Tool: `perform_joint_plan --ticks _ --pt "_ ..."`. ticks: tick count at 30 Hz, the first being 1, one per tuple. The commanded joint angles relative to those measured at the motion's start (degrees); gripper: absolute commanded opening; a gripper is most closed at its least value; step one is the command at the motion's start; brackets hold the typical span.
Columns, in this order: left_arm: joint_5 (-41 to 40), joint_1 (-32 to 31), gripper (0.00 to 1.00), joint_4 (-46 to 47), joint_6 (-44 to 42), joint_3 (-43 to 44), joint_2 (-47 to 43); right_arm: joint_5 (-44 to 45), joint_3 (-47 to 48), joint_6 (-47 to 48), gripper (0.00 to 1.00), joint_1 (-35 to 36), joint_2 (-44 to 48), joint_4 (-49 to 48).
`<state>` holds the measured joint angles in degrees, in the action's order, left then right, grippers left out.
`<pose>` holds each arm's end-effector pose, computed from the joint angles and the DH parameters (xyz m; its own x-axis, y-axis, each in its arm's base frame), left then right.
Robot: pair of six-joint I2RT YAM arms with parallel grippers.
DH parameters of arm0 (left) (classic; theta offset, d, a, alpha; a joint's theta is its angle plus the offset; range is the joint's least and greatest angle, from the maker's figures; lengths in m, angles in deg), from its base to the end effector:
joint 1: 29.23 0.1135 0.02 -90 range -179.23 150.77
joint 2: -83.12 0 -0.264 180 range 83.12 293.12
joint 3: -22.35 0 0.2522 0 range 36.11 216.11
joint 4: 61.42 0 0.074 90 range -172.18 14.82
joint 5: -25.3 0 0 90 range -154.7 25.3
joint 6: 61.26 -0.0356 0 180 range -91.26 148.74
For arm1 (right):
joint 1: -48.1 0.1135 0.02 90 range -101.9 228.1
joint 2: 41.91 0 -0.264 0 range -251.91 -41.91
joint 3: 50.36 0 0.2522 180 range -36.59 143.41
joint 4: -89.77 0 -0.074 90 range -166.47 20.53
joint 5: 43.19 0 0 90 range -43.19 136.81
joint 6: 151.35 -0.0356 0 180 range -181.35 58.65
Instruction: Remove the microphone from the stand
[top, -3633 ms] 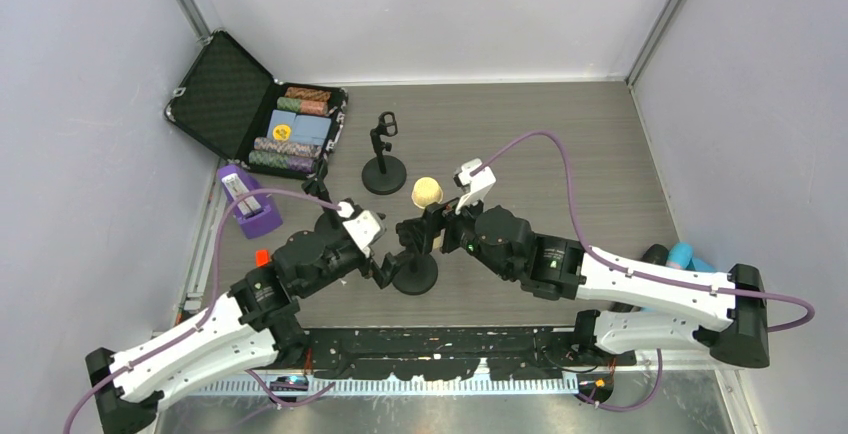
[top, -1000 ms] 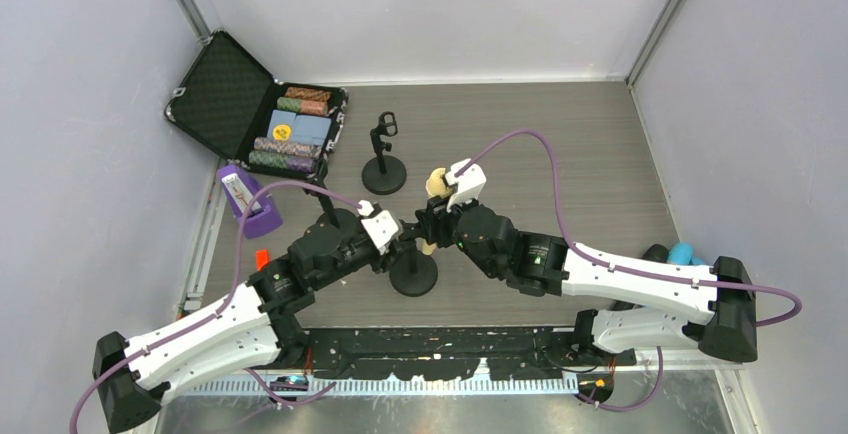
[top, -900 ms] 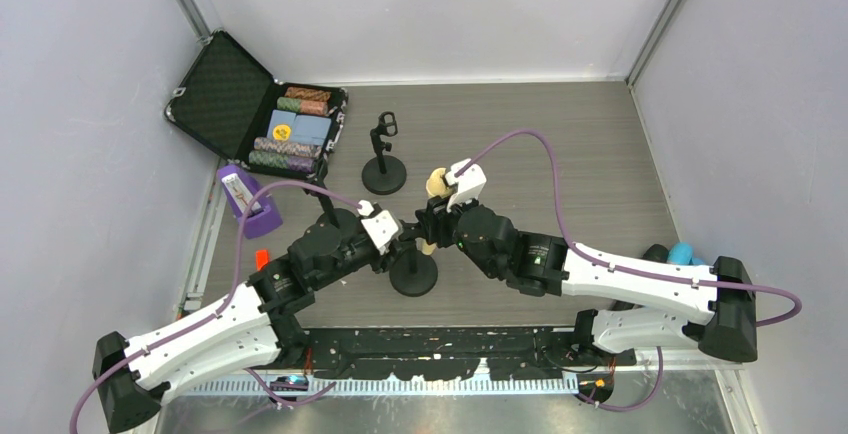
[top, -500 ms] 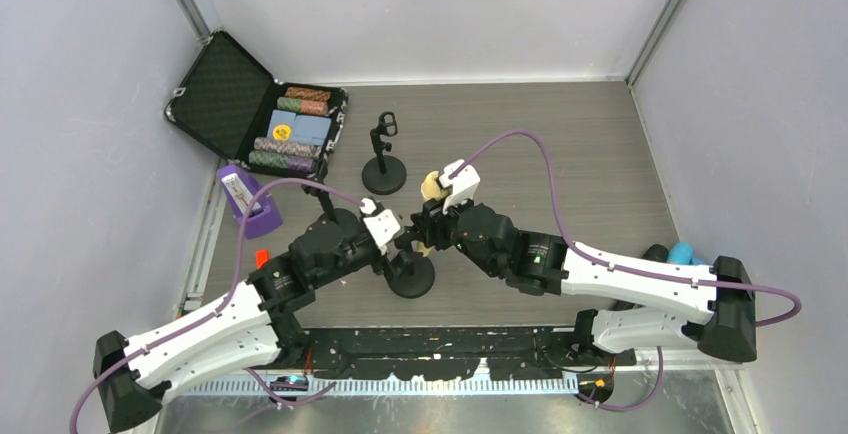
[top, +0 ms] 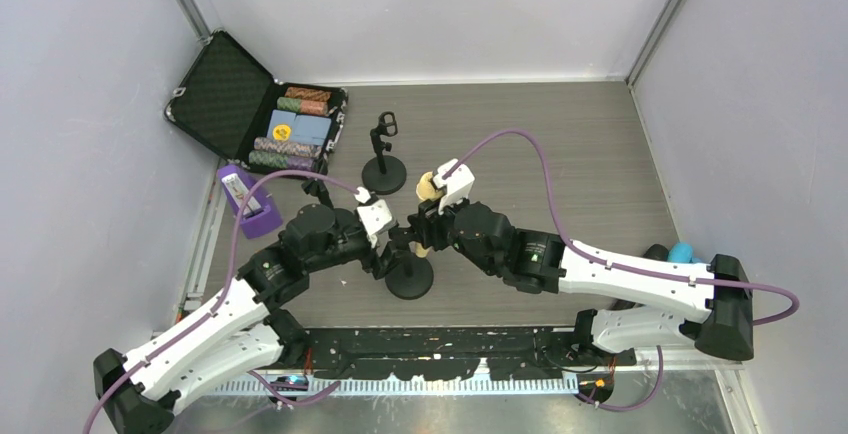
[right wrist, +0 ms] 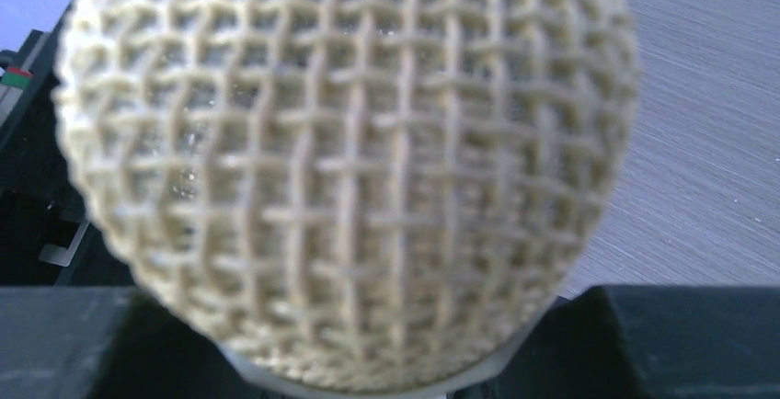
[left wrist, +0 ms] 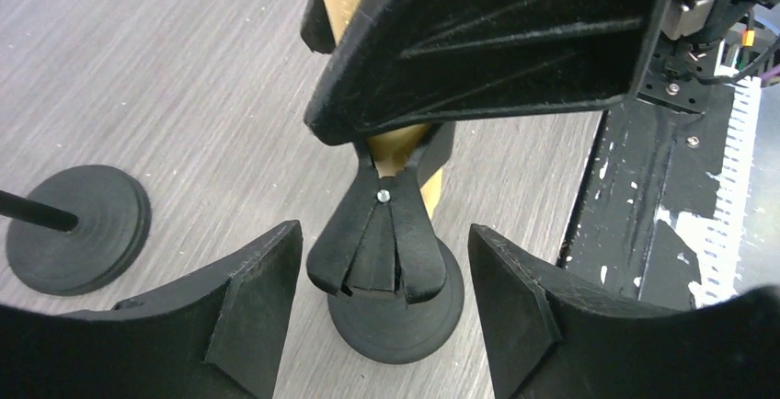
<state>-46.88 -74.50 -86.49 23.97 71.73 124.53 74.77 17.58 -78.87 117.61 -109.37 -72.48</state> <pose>0.1153 -0.1319 0.2914 -0.1329 0.2466 -0.9600 0.8964 0.4432 -0.0102 0.1107 0.2487 0.3281 -0.3010 -0.0459 -0.9525 -0.6083 0.7785 0.1547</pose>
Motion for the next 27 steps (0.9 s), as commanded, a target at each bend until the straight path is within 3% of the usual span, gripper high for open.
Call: perform_joint_plan --ticks 1,13,18,19,22,27 --pt "2.0 0.3 0.68 -2.7 1.3 2.0 -1.3 -0.6 2.9 0.2 0.38 0.4 -0.1 -0.5" --pt "-0.5 0.3 0.38 -3.0 0.9 1.7 -2.6 0.0 2.4 -0.3 0.38 0.3 0.2 -1.0" --pt "0.6 0.3 0.33 -3.2 0.7 1.9 -1.7 0.1 2.1 -0.4 0.38 0.4 0.4 -1.1" --pt "0.7 0.3 0.33 -3.2 0.7 2.0 -1.6 0.1 2.1 -0.4 0.38 0.4 0.4 -1.1" --pt "0.9 0.3 0.52 -2.8 1.0 2.0 -1.7 0.2 2.2 -0.4 0.38 0.4 0.4 -1.1" --pt "-0.1 0.3 0.61 -1.0 1.3 1.7 -2.5 0.4 2.0 -0.4 0.38 0.4 0.6 -1.0"
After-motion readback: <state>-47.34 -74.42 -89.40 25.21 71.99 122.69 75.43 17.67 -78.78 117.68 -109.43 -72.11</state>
